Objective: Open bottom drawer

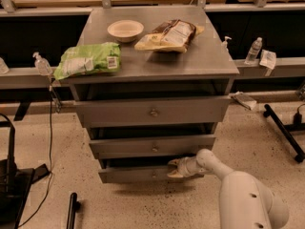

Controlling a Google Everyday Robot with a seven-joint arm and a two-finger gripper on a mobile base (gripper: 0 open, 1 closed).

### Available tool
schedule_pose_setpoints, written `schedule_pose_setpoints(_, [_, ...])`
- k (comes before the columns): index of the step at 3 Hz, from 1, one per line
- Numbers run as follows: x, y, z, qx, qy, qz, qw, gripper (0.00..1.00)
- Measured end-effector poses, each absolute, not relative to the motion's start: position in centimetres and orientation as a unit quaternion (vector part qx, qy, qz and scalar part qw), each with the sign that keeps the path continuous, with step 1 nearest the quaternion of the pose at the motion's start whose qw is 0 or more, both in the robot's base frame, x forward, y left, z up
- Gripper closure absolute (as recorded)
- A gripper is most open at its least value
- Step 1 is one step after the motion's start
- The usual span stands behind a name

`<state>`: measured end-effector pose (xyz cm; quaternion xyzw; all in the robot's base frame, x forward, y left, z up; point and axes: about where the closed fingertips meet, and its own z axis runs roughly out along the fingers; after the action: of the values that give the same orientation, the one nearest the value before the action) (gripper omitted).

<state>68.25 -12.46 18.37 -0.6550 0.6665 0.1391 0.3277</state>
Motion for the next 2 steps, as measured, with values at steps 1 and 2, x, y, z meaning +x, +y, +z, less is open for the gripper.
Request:
schedule_pose_setpoints(1, [65.24,-12.83,17.32,-0.657,0.665,0.154,0.32,0.6])
schedule_pose_setpoints(2, [65.24,-12.84,17.74,-0.657,0.665,0.154,0.32,0.59])
